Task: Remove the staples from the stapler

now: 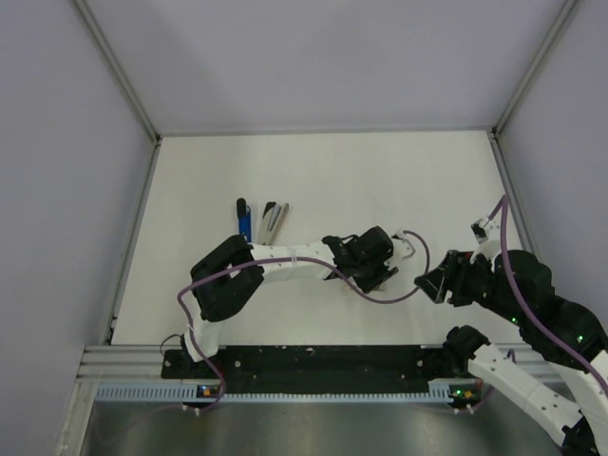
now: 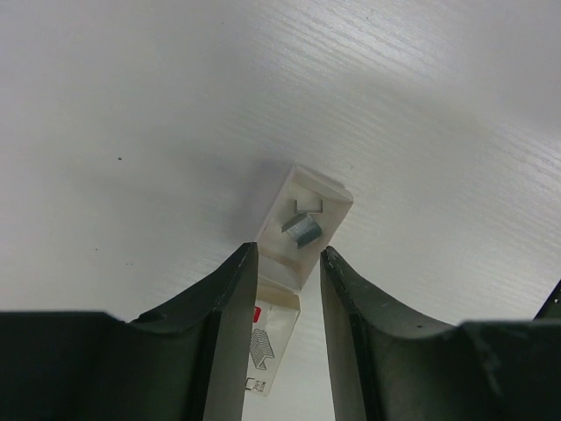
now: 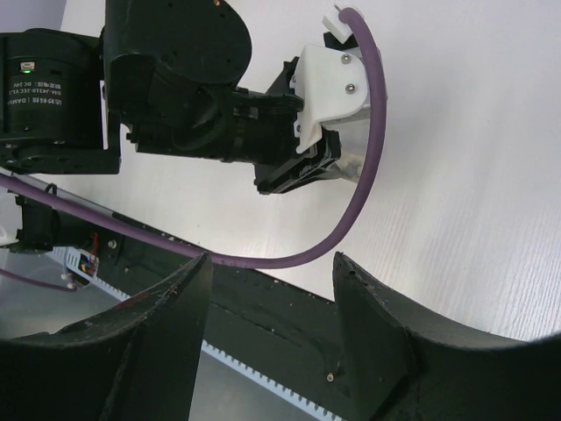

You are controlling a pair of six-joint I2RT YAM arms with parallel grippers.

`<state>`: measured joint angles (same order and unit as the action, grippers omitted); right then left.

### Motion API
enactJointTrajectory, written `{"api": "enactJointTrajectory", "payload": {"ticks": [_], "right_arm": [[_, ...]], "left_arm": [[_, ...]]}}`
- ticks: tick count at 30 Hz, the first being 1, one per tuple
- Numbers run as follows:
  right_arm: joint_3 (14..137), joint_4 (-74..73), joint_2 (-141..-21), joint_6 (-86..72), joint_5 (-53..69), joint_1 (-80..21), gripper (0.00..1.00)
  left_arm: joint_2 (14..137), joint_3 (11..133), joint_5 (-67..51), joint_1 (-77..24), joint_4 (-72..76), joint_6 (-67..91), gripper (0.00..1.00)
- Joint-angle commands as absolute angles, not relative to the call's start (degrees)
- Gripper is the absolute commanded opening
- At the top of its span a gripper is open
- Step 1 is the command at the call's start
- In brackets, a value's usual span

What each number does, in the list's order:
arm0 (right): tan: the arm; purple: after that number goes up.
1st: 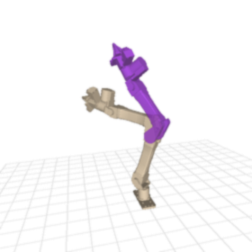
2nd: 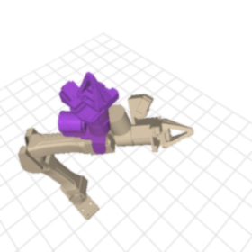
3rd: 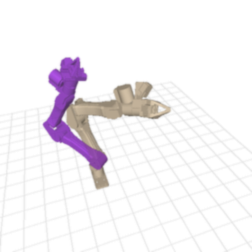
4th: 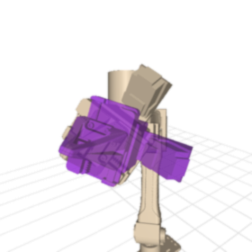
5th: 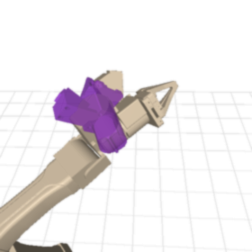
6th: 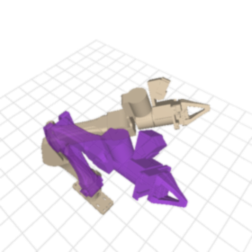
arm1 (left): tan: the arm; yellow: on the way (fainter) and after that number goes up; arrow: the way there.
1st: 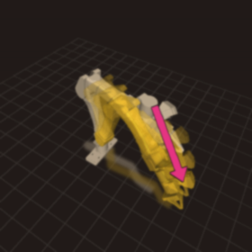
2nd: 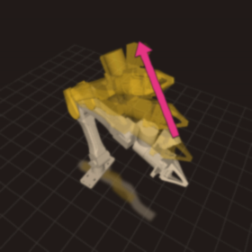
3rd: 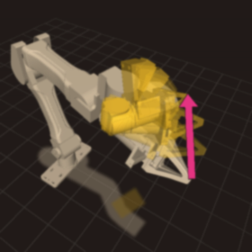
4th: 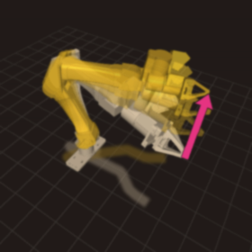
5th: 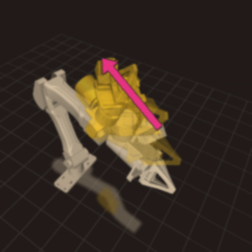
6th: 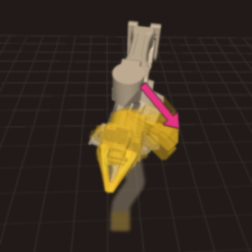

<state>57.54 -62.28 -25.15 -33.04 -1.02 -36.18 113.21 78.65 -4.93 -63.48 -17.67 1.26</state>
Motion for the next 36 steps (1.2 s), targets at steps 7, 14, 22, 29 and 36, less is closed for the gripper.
{"api": "enactJointTrajectory", "payload": {"ticks": [7, 14, 22, 29, 36], "right_arm": [[58.27, -61.00, -24.70, -32.96, -1.59, -35.77, 0.58], [57.30, -58.71, -25.14, -32.70, -0.18, -35.77, 0.58], [57.48, -58.10, -25.75, -32.26, -0.18, -35.77, 0.58], [57.30, -57.13, -26.63, -31.99, 1.84, -35.77, 0.58], [57.13, -55.64, -27.95, -32.08, 2.99, -35.77, 0.58]], "left_arm": [[98.54, 74.80, 7.10, -63.72, -21.17, 3.60, 0.47], [89.57, 67.77, 16.25, -62.49, -24.78, 8.51, 0.52], [81.92, 55.74, 22.84, -53.98, -28.39, 20.90, 0.54], [72.52, 46.24, 26.71, -44.75, -27.60, 28.47, 0.59], [75.40, 44.83, 23.91, -43.07, -26.19, 28.83, 0.61]]}}
